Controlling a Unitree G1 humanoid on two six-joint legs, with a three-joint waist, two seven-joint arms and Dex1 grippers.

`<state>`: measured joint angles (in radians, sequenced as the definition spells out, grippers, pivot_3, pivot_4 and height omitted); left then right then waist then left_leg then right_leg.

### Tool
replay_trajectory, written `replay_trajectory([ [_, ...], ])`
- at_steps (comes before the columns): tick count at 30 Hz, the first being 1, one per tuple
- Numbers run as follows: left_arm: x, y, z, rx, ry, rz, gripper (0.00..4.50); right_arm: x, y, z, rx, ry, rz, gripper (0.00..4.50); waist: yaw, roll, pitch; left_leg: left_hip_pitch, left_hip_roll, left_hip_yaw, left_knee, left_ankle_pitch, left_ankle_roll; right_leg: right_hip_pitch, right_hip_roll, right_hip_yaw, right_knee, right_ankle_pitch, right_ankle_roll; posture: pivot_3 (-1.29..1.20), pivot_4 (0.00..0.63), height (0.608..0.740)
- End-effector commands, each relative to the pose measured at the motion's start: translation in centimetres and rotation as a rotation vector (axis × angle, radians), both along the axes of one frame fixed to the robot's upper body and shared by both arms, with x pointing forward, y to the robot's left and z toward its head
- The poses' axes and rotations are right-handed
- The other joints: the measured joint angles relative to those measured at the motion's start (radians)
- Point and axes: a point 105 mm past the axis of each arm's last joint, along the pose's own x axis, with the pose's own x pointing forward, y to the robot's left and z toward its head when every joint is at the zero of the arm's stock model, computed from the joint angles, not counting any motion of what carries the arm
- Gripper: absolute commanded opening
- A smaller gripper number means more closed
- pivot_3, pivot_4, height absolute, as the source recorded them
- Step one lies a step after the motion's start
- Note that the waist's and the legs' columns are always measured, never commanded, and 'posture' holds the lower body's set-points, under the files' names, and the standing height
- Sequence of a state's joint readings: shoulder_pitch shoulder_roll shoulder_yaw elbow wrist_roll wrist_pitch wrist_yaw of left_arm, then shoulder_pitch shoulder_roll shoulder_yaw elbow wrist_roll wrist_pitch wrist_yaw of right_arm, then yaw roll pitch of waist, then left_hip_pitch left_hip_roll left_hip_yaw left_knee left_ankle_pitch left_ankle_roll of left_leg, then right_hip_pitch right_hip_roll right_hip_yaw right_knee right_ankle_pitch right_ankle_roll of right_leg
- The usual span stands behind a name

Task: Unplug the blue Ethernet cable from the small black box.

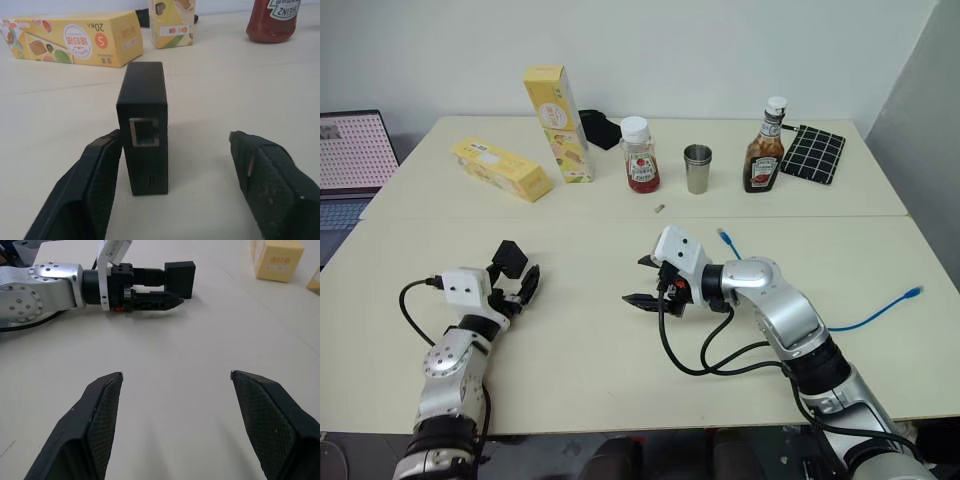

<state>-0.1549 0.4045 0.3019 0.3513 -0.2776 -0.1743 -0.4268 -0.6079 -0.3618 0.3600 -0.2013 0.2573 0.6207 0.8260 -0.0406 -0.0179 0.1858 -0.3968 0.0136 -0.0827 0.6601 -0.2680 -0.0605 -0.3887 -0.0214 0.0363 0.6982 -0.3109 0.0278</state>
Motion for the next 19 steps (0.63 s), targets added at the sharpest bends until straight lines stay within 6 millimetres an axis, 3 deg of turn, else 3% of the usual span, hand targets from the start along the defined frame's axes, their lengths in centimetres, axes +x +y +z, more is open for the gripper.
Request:
replay_trajectory([
  [1,-2.4,0.4,1.1,-0.008,0.040,0.005,3.48,-0.7,-0.2,0.9,0.048,-0.008,-0.023,3.65,-0.002,0.000,0.000,0.000,0.000,0.000,0.000,0.000,0.000,0.000,0.000,0.001,0.000,0.000,0.000,0.00,0.150,0.740],
  [8,-6.7,-0.6,3.5,0.111,0.192,-0.102,3.48,1.4,-5.2,1.6,0.102,0.043,-0.278,3.65,0.009,0.000,0.000,0.000,0.000,-0.002,0.000,0.000,0.000,0.001,0.001,0.000,0.000,0.000,0.000,0.00,0.150,0.740],
  [10,-7.5,0.0,4.8,0.144,0.212,-0.140,3.48,2.3,-7.7,1.8,0.074,0.038,-0.349,3.65,0.011,0.000,0.000,0.000,-0.001,-0.001,0.000,0.000,0.000,0.002,0.002,-0.001,0.000,0.000,0.000,0.00,0.150,0.740],
  [13,-7.9,0.4,6.3,0.184,0.225,-0.187,3.48,2.8,-10.0,2.1,0.043,0.043,-0.400,3.65,0.011,0.000,0.000,0.000,-0.002,0.001,0.000,0.000,0.000,0.002,0.002,0.000,0.000,0.000,0.000,0.00,0.150,0.740],
  [19,-7.7,1.3,8.4,0.223,0.230,-0.236,3.48,3.3,-12.4,2.1,-0.019,0.055,-0.428,3.65,0.008,0.000,0.000,0.000,-0.002,0.003,-0.001,0.000,0.000,0.001,0.003,0.000,-0.001,0.000,0.000,0.00,0.150,0.740],
])
